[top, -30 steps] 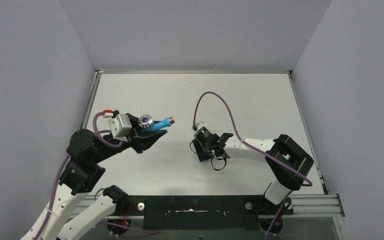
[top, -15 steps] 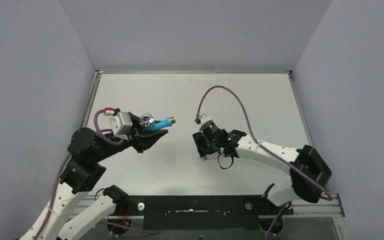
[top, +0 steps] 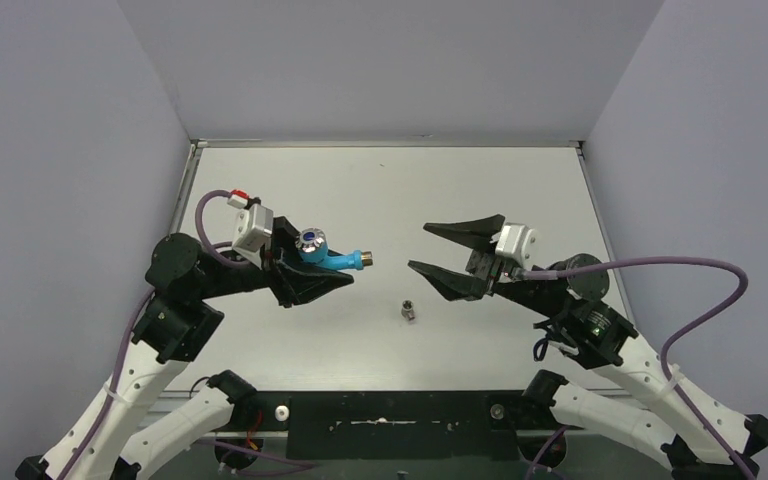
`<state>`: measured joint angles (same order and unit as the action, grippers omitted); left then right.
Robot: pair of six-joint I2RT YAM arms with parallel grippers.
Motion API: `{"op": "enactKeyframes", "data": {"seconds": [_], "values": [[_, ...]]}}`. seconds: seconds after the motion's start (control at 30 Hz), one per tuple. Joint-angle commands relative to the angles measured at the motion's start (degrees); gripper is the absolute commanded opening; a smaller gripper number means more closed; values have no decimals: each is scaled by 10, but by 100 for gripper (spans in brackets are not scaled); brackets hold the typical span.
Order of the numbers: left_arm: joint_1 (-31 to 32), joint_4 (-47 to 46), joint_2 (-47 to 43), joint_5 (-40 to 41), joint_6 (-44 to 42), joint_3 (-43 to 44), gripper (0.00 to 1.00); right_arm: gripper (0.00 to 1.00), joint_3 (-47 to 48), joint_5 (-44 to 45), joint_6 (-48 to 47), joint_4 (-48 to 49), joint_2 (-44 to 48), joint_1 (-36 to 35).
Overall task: Install the water faucets
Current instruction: Adjust the water faucet.
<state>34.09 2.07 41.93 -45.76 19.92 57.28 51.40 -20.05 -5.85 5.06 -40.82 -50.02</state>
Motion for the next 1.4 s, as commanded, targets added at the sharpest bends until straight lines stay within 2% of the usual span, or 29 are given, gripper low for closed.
{"op": "enactKeyframes", "data": {"seconds": [0.0, 0.1, 0.27, 0.7, 1.23, 1.37], "values": [[2, -102, 13, -83, 61, 11, 0, 55, 57, -208, -52, 64, -52, -3], [2, -129, 21, -111, 74, 5, 0, 55, 79, -262, -41, 86, -76, -8], [2, -126, 26, -116, 69, 2, 0, 54, 102, -281, -45, 89, -103, -14], [2, -102, 33, -115, 51, 1, 0, 54, 123, -274, -36, 109, -130, -43], [2, -105, 33, -122, 53, -1, 0, 35, 117, -233, -51, 81, -150, -68], [1, -112, 32, -127, 56, -1, 0, 33, 105, -215, -51, 83, -149, -71]]}}
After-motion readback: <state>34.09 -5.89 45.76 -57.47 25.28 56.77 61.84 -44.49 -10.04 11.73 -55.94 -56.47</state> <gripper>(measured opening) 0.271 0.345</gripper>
